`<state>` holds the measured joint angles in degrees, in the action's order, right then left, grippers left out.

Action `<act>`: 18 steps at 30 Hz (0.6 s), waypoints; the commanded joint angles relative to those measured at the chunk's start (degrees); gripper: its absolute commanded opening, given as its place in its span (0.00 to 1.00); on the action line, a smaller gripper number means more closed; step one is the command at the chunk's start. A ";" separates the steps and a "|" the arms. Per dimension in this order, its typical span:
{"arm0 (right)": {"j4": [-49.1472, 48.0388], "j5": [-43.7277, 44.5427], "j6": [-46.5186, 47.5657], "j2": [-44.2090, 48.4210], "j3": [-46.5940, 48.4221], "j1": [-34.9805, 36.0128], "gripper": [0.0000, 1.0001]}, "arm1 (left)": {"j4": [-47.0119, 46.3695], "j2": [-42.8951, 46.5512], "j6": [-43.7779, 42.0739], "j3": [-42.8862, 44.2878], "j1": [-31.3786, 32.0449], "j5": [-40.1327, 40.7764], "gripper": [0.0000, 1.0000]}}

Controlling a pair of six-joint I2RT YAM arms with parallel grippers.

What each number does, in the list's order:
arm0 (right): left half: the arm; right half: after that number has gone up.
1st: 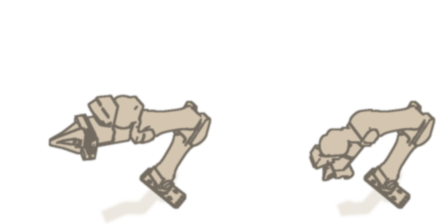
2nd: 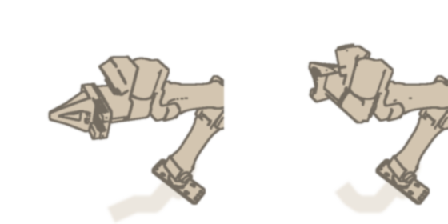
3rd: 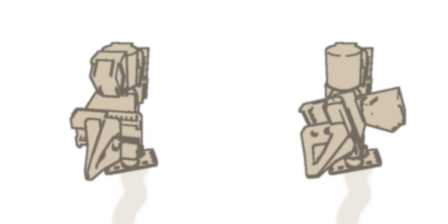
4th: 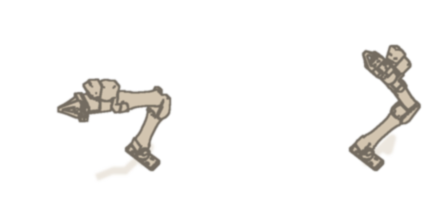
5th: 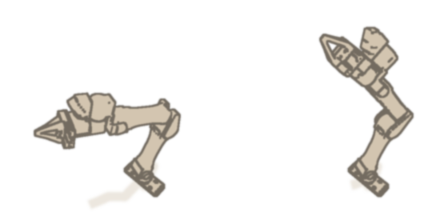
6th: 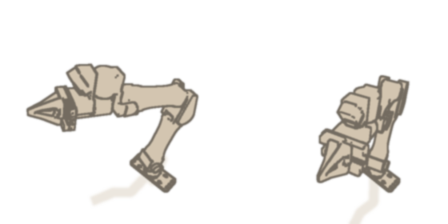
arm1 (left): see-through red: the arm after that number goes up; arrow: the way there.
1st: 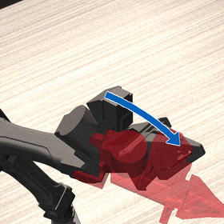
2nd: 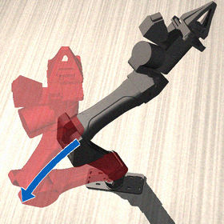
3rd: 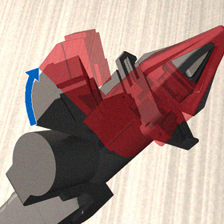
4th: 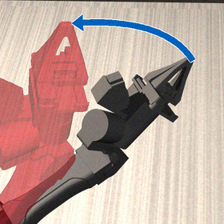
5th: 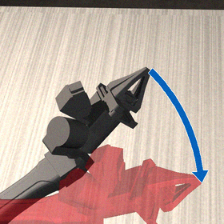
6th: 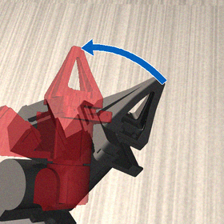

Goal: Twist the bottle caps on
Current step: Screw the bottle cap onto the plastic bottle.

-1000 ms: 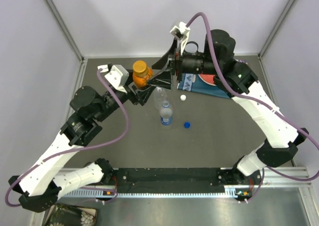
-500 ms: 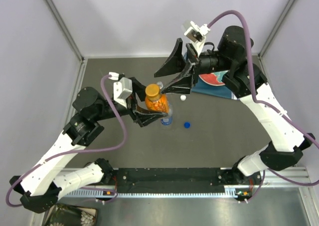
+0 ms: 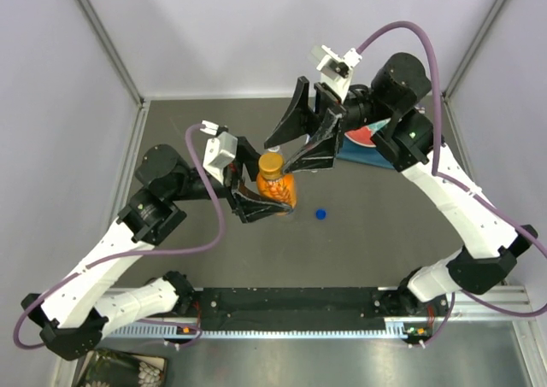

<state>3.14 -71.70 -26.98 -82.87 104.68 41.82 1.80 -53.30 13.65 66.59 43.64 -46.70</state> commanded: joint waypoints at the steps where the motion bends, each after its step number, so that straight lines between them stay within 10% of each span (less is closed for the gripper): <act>1: -10.33 -3.35 -5.35 1.04 -0.79 -0.25 0.62 | -4.70 -0.40 1.91 0.12 0.13 -1.20 0.00; 18: -12.19 -4.41 -6.86 -0.54 -1.76 1.86 0.56 | -5.93 -1.72 2.96 0.74 0.13 -1.38 0.00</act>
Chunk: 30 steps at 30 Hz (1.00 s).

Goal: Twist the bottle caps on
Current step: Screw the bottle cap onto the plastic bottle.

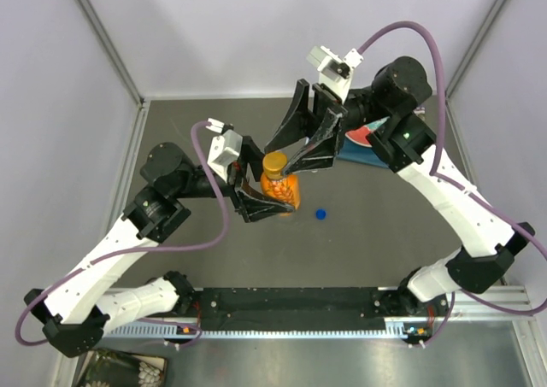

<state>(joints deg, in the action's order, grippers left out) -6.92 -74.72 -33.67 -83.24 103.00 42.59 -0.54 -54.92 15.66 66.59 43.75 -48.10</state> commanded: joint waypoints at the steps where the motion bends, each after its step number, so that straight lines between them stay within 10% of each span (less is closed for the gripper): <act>1: -1.96 -1.40 0.01 -0.34 -0.08 1.44 0.56 | -3.68 -0.10 0.95 0.74 -0.06 0.02 0.00; 19: 1.20 0.71 2.38 -0.17 -1.05 2.59 0.35 | -4.12 0.42 -0.01 1.35 -0.50 2.21 0.00; 30: 18.85 12.82 15.12 2.21 -2.89 2.50 0.33 | -1.40 1.39 -5.11 2.67 -1.47 14.76 0.00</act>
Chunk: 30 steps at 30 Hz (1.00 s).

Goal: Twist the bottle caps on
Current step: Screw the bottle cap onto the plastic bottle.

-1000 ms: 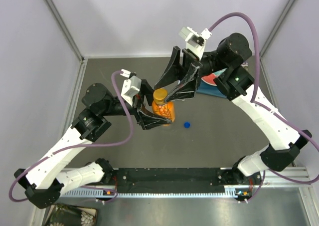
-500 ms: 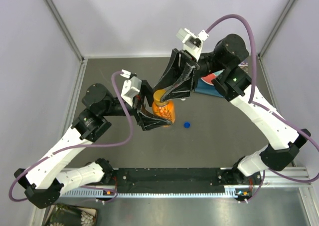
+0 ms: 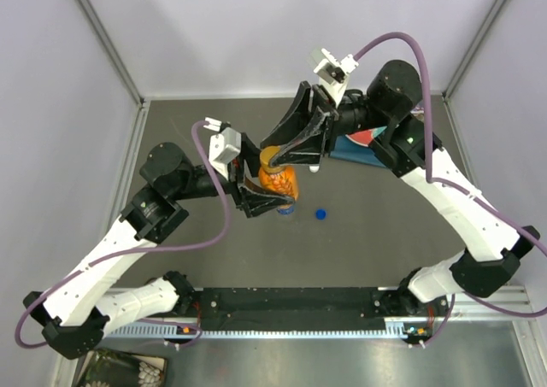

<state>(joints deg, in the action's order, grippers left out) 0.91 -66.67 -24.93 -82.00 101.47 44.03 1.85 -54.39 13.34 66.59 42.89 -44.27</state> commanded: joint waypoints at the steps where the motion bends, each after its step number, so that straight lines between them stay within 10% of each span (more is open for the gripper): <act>1: 12.09 6.19 6.99 1.14 -1.36 1.06 0.32 | -3.61 0.95 -3.49 2.76 -0.62 12.00 0.00; 23: 29.85 59.81 15.00 -2.81 6.54 15.73 0.29 | -0.27 3.50 -12.29 1.09 -0.62 39.00 0.00; 28: 31.26 66.50 15.52 -5.01 13.30 19.16 0.43 | 0.09 4.38 -12.38 0.04 -0.62 39.70 0.00; 30: 31.44 67.80 15.70 -5.11 16.28 19.43 0.67 | 0.17 4.99 -12.29 -0.58 -0.71 39.18 0.00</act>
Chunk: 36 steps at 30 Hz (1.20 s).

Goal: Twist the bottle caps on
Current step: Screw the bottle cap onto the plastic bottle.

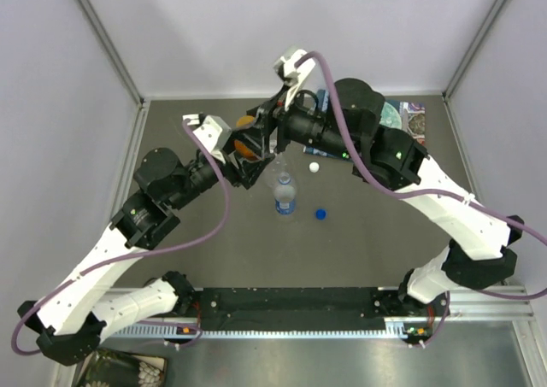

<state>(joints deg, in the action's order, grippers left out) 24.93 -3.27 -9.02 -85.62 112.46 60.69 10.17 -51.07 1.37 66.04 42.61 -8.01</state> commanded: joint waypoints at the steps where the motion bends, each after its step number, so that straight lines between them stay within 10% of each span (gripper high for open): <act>1: 7.42 4.58 0.40 -1.39 6.18 2.77 0.70 | -8.07 1.76 0.04 -0.21 -0.51 2.65 0.00; 10: 7.42 -0.94 4.89 2.39 12.52 -1.44 0.98 | -7.63 3.96 2.58 -3.02 -1.21 -3.40 0.00; 20: 3.29 -62.93 2.69 5.47 4.17 -15.77 0.93 | -11.56 2.73 11.01 -3.55 -2.00 -40.66 0.00; 36: -23.51 -74.95 -14.36 4.15 -7.16 -15.86 0.84 | -16.24 -2.01 17.09 -2.32 -1.48 -52.54 0.00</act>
<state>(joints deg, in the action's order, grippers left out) 12.62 -73.97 -16.99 -80.97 106.67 45.19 -1.96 -52.69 17.47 62.22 40.93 -57.67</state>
